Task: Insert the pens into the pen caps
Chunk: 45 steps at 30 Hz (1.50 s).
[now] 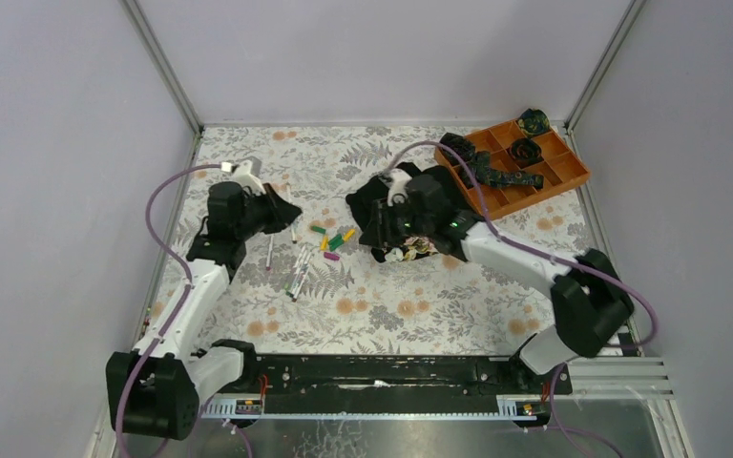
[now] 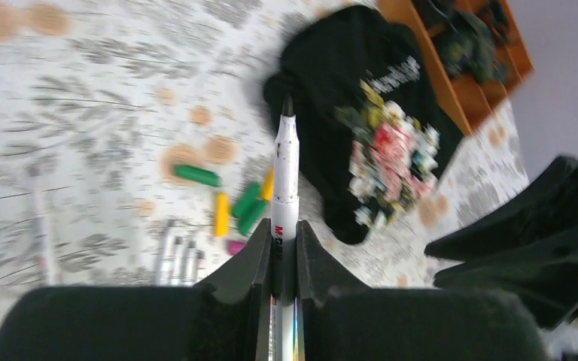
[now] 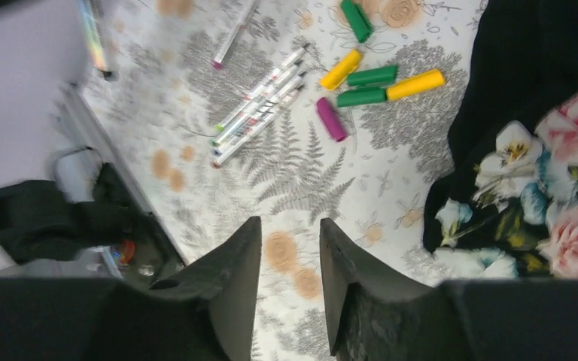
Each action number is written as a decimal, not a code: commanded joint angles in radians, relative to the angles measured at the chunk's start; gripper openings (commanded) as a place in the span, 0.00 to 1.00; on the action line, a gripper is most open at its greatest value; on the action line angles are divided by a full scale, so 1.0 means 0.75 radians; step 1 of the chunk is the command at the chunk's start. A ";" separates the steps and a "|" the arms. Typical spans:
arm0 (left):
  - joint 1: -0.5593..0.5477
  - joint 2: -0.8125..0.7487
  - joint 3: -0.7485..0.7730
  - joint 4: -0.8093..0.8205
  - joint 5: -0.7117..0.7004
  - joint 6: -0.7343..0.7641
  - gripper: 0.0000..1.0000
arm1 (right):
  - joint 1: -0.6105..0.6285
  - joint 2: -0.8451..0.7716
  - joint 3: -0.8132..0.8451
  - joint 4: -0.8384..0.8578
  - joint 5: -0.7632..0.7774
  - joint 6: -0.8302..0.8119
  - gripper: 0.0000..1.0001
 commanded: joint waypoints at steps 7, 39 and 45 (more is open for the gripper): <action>0.111 -0.083 0.027 -0.116 -0.250 0.216 0.00 | 0.226 0.499 0.516 -0.387 0.255 -0.476 0.37; 0.111 -0.292 0.005 -0.132 -0.243 0.223 0.00 | 0.364 1.029 1.073 -0.644 0.510 -0.679 0.39; 0.110 -0.290 -0.005 -0.096 -0.150 0.164 0.00 | 0.370 1.032 1.045 -0.663 0.540 -0.668 0.08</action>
